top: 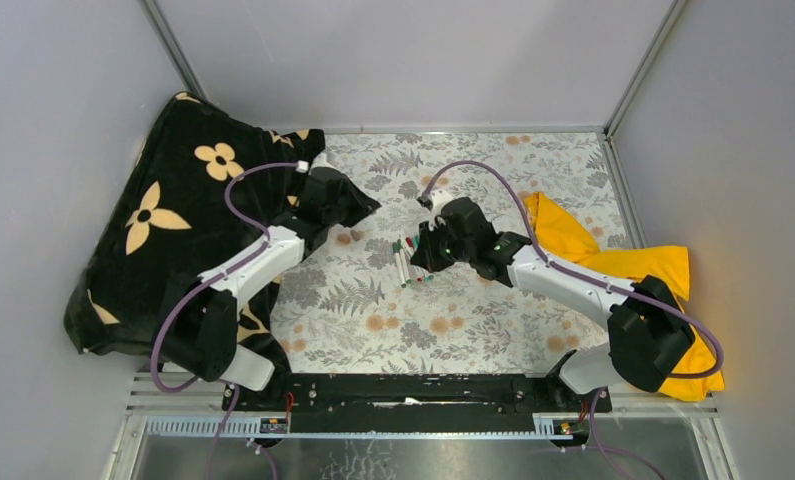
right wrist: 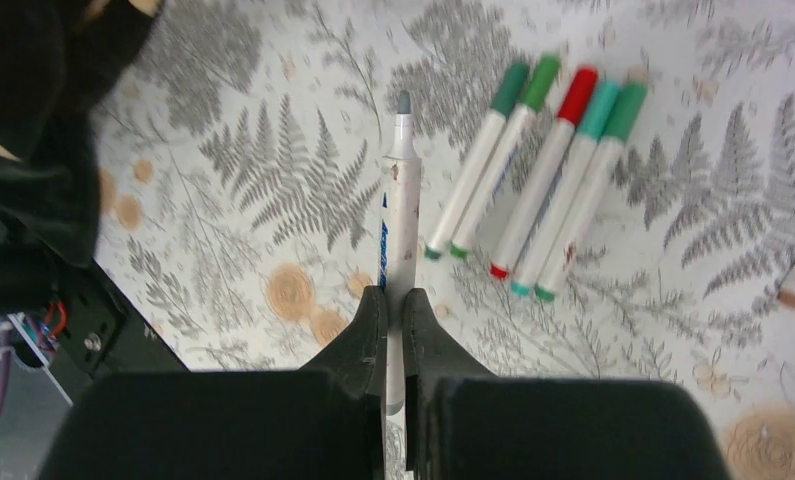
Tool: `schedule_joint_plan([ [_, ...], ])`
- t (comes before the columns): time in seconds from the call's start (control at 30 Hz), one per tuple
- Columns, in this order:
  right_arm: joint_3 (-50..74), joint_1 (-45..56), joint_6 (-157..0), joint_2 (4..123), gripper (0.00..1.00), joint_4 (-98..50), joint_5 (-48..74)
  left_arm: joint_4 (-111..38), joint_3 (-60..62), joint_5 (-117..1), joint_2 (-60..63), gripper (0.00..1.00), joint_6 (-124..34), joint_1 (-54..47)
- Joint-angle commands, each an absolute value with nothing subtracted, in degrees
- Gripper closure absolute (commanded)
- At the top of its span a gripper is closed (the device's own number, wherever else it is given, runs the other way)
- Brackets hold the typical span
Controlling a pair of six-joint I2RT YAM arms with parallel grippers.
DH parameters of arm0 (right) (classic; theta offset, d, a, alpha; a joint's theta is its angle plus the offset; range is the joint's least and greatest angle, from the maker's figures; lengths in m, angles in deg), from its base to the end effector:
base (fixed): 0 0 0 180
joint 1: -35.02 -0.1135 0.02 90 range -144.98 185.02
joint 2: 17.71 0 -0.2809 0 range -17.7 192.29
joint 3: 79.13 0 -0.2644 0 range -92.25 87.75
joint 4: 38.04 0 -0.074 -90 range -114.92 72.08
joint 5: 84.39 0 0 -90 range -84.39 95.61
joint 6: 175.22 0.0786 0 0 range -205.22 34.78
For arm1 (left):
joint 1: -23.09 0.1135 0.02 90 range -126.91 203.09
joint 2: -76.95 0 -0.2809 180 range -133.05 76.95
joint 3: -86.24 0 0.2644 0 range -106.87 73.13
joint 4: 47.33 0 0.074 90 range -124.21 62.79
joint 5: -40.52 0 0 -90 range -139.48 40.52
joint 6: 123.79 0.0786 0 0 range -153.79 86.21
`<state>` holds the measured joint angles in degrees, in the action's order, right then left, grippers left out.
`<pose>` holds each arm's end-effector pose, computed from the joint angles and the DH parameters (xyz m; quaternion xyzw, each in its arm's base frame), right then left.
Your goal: Open the pen caps
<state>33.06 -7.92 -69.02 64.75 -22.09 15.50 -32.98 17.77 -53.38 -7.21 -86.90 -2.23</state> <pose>0.2611 0.2615 0.2480 -0.2417 0.8321 0.3087 0.3924 0.3393 -0.1665 0.2451 -0.1914 0.8444 -0.3386 0.3683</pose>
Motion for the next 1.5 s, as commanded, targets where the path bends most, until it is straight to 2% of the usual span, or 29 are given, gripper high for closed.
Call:
schedule_joint_plan([
  [0.0,34.6,-8.0,-68.3,62.6,1.0,-18.6,16.4,-35.5,18.3,-50.6,-7.9,1.0,-87.1,1.8],
  [0.2,35.0,-8.1,-69.0,61.8,1.0,-18.2,12.8,-36.6,17.7,-54.3,-9.7,1.0,-87.7,2.8],
  [0.47,26.9,-7.9,-74.3,69.2,1.0,-8.6,-4.3,-24.6,18.0,-45.6,-10.5,0.99,-82.8,2.7],
  [0.7,25.1,-4.7,-74.9,77.8,1.0,-10.6,-8.1,-22.6,21.0,-42.4,-12.5,0.78,-83.4,2.7],
  [0.9,23.6,-1.5,-75.6,81.9,1.0,-12.3,-8.2,-24.0,22.8,-42.0,-15.6,0.77,-84.1,2.7],
  [1.2,19.8,0.2,-77.4,87.5,1.0,-11.5,-9.3,-25.0,23.5,-41.8,-18.5,0.63,-84.8,3.1],
  [1.33,19.1,0.5,-77.9,89.4,0.89,-11.3,-9.9,-25.2,23.6,-41.6,-18.2,0.62,-85.0,3.3],
  [1.47,19.2,0.7,-77.7,89.7,0.69,-11.6,-10.3,-25.2,23.7,-41.4,-17.0,0.62,-85.2,3.3],
])
